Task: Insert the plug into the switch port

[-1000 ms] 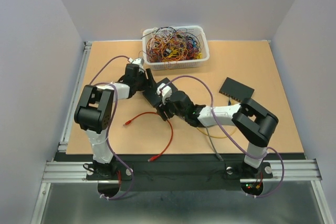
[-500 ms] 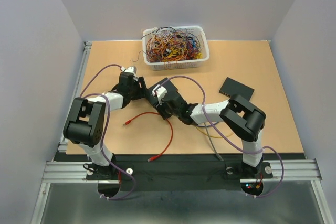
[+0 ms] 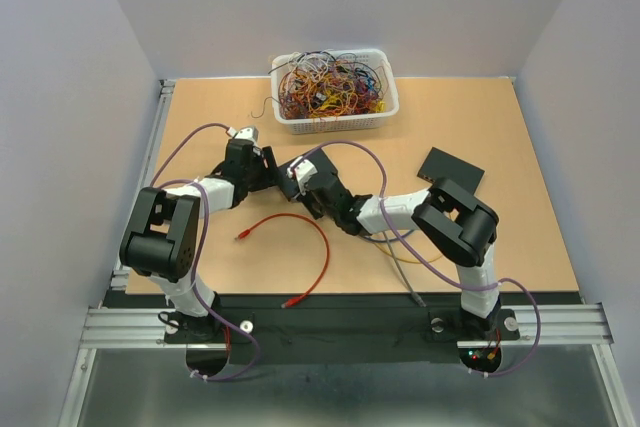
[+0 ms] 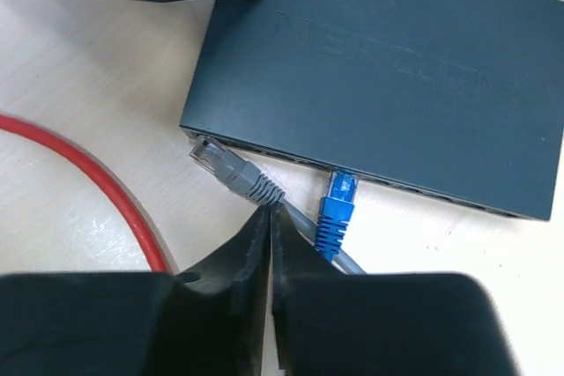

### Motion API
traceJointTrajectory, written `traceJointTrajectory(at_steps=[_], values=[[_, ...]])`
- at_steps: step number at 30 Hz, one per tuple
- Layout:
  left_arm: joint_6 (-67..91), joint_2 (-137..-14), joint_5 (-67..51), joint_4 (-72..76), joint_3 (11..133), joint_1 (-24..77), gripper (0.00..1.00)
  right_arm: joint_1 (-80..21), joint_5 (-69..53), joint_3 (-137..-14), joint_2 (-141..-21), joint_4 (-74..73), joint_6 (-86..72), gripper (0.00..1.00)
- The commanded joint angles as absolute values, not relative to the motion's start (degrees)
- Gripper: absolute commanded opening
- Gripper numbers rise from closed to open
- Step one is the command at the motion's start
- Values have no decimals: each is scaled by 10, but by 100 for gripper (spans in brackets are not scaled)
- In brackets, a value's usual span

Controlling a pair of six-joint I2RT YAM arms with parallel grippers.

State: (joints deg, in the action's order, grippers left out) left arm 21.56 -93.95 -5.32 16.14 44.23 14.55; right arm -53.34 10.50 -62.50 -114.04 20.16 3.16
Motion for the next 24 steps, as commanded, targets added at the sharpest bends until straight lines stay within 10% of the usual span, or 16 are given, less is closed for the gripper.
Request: traceJointTrajectory(at_steps=[1, 9, 14, 24], values=[[208, -918, -40, 171, 429, 147, 73, -538, 78, -626, -1145, 202, 24, 5], [221, -883, -35, 170, 406, 146, 73, -538, -52, -587, -1089, 221, -16, 3], [224, -857, -25, 179, 389, 146, 73, -538, -23, -586, -1082, 231, -17, 55], [221, -861, -20, 186, 386, 147, 73, -539, 25, -610, -1101, 239, -6, 59]])
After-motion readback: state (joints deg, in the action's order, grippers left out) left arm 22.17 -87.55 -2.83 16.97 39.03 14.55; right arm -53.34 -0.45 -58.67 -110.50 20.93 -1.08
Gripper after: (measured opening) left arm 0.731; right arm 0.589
